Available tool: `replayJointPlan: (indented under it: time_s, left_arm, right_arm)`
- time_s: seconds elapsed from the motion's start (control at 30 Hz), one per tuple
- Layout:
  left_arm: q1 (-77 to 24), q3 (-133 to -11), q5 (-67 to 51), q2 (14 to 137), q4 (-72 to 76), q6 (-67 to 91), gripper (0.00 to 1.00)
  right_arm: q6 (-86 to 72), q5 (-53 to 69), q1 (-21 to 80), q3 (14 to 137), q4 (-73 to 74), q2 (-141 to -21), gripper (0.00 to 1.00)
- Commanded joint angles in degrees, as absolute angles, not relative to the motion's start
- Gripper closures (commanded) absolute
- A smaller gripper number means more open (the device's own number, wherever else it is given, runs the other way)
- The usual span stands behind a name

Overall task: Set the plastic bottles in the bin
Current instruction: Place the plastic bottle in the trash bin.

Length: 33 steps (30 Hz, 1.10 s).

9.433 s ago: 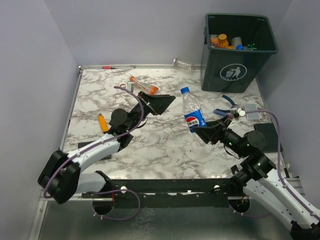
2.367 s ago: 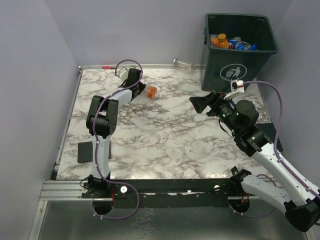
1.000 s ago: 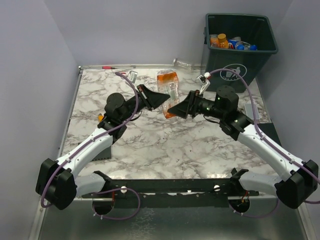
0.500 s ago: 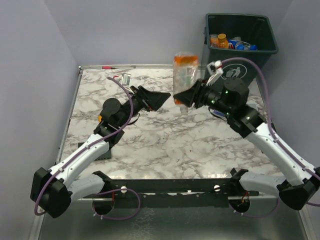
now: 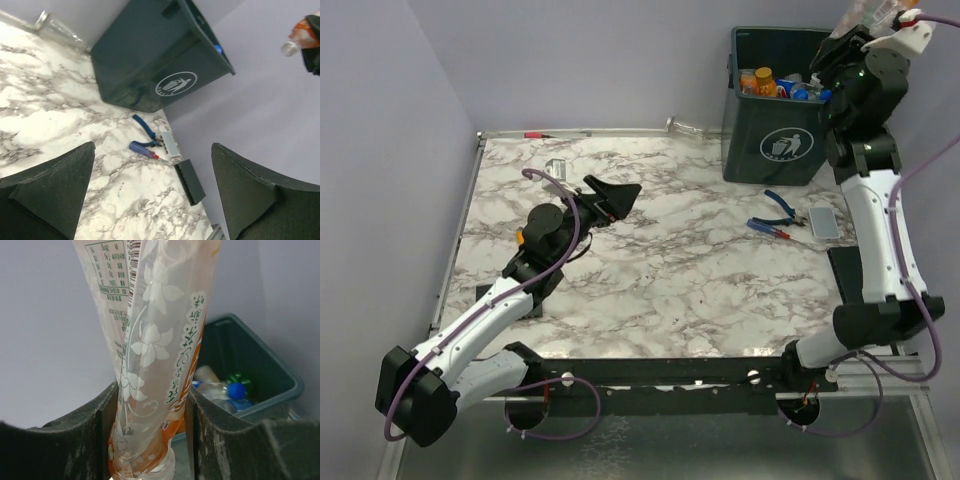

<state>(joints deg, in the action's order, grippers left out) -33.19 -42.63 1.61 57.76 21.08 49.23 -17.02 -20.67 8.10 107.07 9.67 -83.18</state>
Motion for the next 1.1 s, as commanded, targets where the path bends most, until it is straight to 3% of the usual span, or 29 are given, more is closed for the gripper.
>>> replayJointPlan:
  time_s: [0.0, 0.2, 0.33, 0.4, 0.6, 0.93, 1.07]
  left_arm:
    - [-33.3, -40.3, 4.7, 56.2, 17.0, 48.2, 0.01]
    - [-33.3, -38.7, 6.0, 55.5, 16.1, 46.1, 0.01]
    - [-33.3, -38.7, 7.2, 55.9, 15.8, 45.0, 0.01]
    - [-33.3, -38.9, 7.7, 56.9, 15.8, 44.8, 0.01]
    - [-33.3, -39.9, 8.2, 59.5, 15.9, 44.4, 0.01]
    - [-33.3, -40.8, 7.1, 61.4, 16.2, 45.9, 0.01]
    - [-33.3, -40.2, 7.2, 60.7, 16.0, 46.9, 0.01]
  right_arm:
    - [-19.4, -27.0, 3.1, 106.8, 3.6, -91.3, 0.66]
    - [-18.2, -27.6, 0.4, 112.8, -5.0, -100.3, 0.66]
    - [-18.6, -26.1, -2.8, 124.8, -0.8, -108.3, 0.61]
    - [-19.7, -25.3, -3.7, 131.7, 5.2, -112.9, 0.49]
    - [-22.9, -23.7, -4.3, 132.8, 6.8, -115.2, 0.01]
    - [-25.4, -16.1, -0.1, 137.9, 6.2, -111.2, 0.00]
    - [-21.3, -16.9, 9.8, 138.8, 6.6, -109.4, 0.00]
